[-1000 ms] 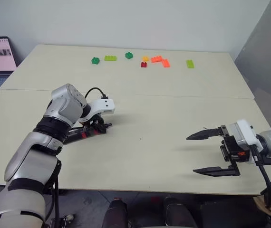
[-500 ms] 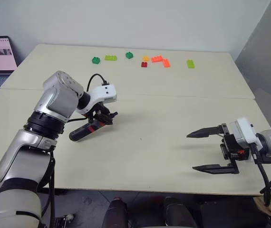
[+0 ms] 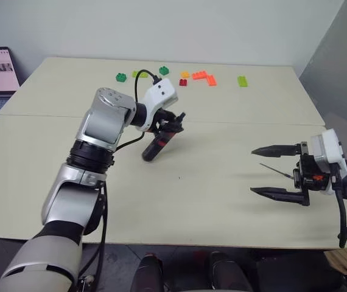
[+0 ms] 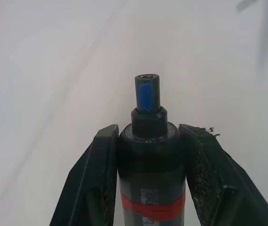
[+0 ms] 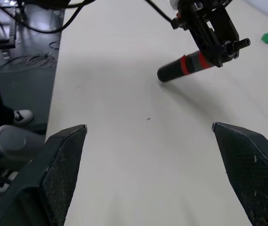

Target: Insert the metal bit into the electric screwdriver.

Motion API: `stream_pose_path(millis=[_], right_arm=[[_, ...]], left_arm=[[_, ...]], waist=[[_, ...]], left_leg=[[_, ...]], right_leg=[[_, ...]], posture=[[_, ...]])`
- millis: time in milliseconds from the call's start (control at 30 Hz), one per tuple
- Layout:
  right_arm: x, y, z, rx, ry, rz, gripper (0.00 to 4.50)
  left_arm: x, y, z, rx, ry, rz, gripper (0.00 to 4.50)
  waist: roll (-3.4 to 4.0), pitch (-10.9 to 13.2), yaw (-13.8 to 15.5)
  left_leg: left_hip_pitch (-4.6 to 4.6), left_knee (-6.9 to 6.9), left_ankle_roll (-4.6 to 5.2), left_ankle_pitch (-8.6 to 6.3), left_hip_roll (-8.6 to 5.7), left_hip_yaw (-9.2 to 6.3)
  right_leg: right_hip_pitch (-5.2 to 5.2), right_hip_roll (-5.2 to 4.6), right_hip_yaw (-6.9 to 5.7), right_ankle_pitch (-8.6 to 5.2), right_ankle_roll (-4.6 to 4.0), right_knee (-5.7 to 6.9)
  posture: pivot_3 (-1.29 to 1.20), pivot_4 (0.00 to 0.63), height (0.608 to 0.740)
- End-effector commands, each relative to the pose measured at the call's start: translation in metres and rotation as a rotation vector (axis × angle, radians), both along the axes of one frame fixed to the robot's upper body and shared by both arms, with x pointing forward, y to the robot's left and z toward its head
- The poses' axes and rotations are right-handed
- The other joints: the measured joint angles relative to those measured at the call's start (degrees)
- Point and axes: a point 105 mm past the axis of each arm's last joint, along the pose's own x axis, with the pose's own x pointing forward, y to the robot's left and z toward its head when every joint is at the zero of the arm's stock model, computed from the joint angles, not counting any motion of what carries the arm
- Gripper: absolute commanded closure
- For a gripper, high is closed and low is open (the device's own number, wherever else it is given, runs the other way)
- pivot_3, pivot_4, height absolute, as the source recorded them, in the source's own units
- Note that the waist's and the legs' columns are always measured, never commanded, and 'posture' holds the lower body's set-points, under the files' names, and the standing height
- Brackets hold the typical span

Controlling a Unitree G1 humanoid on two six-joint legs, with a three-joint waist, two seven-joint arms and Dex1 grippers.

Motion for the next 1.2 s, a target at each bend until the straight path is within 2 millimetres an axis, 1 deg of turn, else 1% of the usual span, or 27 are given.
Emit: stream_pose_path(millis=[33, 133, 267, 367, 467, 633, 767, 933, 1067, 1200], right_arm=[[0.001, -0.003, 0.029, 0.064, -0.090, -0.060, 0.00], [0.001, -0.006, 0.038, 0.104, -0.102, -0.095, 0.00], [-0.003, -0.002, 0.042, 0.130, -0.095, -0.103, 0.00], [-0.007, 0.005, 0.042, 0.150, -0.093, -0.100, 0.00], [-0.007, 0.010, 0.040, 0.156, -0.086, -0.120, 0.00], [-0.008, 0.013, 0.041, 0.178, -0.065, -0.140, 0.00], [-0.009, 0.014, 0.040, 0.185, -0.060, -0.148, 0.00], [-0.008, 0.016, 0.039, 0.193, -0.059, -0.153, 0.00], [-0.007, 0.016, 0.037, 0.192, -0.059, -0.160, 0.00], [-0.008, 0.017, 0.034, 0.189, -0.059, -0.165, 0.00]], left_arm=[[0.013, -0.007, 0.046, -0.196, -0.195, 0.090, 2.84], [0.018, -0.012, 0.057, -0.326, -0.270, 0.137, 2.84], [0.019, -0.016, 0.058, -0.421, -0.337, 0.179, 2.84], [0.014, -0.018, 0.051, -0.464, -0.395, 0.186, 2.84], [0.010, -0.017, 0.042, -0.505, -0.413, 0.198, 2.85], [0.004, -0.010, 0.022, -0.571, -0.392, 0.255, 2.85], [-0.002, -0.008, 0.016, -0.608, -0.386, 0.275, 2.85], [-0.007, -0.012, 0.006, -0.658, -0.335, 0.261, 2.85], [-0.012, -0.013, -0.005, -0.686, -0.263, 0.241, 2.85], [-0.021, -0.018, -0.015, -0.659, -0.230, 0.162, 2.85]], waist=[[0.00, 0.00, 0.04], [0.00, 0.00, 0.21], [0.00, 0.00, 0.20], [0.02, -0.02, 0.13], [0.02, -0.01, 0.13], [0.02, -0.01, 0.24], [0.02, -0.02, 0.26], [0.02, -0.02, 0.25], [0.02, -0.02, 0.22], [0.03, -0.02, 0.23]], left_leg=[[0.00, -0.01, 0.00, 0.00, -0.01, 0.00], [-0.02, 0.00, 0.00, 0.00, -0.03, 0.00], [-0.03, -0.02, 0.00, 0.00, -0.07, 0.00], [0.01, -0.04, 0.00, 0.00, -0.06, 0.01], [0.01, -0.04, -0.01, 0.01, -0.06, 0.00], [-0.01, 0.00, -0.01, 0.01, -0.08, 0.01], [0.00, 0.00, -0.01, 0.01, -0.08, 0.01], [0.00, 0.00, -0.01, 0.01, -0.08, 0.00], [0.01, -0.01, -0.01, 0.01, -0.09, 0.01], [0.03, -0.02, -0.01, 0.01, -0.08, 0.00]], right_leg=[[0.00, 0.00, 0.01, 0.00, 0.01, 0.00], [0.01, -0.02, 0.00, 0.01, 0.01, -0.01], [0.01, -0.05, 0.01, 0.01, 0.02, -0.04], [0.02, -0.05, 0.02, 0.01, 0.02, -0.03], [0.02, -0.05, 0.02, 0.02, 0.02, -0.01], [0.03, -0.05, 0.03, 0.08, 0.11, -0.02], [0.05, -0.06, 0.03, 0.08, 0.12, -0.02], [0.05, -0.06, 0.03, 0.08, 0.12, -0.02], [0.06, -0.06, 0.03, 0.08, 0.12, -0.04], [0.06, -0.05, 0.03, 0.08, 0.12, -0.04]], posture=[[0.00, 0.150, 0.740], [0.00, 0.150, 0.740], [0.00, 0.150, 0.740], [0.00, 0.150, 0.740], [0.00, 0.150, 0.740], [0.00, 0.150, 0.740], [0.00, 0.150, 0.740], [0.00, 0.150, 0.740], [0.00, 0.150, 0.740], [0.00, 0.150, 0.740]])
